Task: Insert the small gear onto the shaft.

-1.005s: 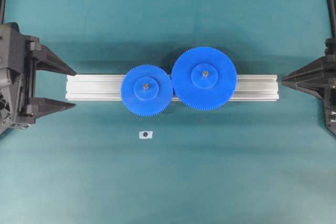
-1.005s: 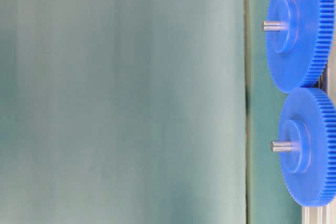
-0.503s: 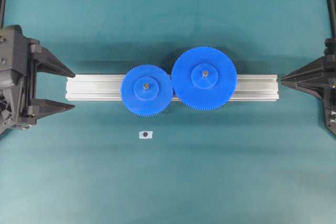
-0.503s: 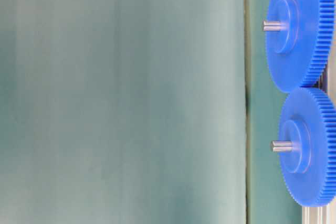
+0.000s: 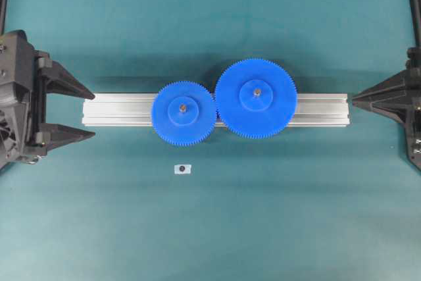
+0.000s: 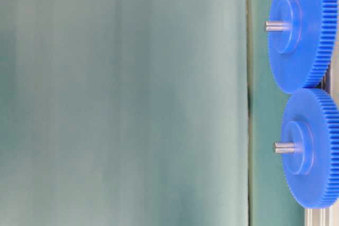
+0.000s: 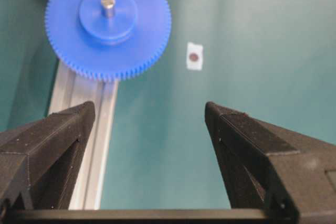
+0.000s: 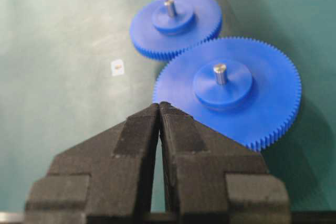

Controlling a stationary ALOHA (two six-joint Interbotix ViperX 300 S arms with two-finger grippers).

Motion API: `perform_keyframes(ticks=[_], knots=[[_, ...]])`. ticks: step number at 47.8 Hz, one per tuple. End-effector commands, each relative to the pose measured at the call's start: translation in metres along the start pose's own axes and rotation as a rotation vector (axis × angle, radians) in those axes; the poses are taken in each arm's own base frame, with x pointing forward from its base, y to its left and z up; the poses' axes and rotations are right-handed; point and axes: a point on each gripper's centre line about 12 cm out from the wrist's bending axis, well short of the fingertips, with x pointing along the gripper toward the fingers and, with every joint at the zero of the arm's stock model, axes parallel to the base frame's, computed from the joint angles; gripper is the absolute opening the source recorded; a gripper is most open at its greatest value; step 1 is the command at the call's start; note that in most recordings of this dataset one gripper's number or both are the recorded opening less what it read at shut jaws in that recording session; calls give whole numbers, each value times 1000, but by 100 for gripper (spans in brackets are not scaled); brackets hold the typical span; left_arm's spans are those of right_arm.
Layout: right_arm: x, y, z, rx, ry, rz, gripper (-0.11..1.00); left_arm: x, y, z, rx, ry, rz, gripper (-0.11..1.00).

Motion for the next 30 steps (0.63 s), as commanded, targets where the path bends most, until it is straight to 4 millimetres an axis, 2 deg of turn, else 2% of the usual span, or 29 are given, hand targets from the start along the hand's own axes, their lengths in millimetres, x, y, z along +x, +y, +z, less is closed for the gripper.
perform_keyframes(ticks=[1,30], knots=[[0,1,4,4,-22,2,12,-1,-2,6,4,-22,-6,85],[-3,0,2,5,-35,6,12,-2,-1,2,6,-48,-11,85]])
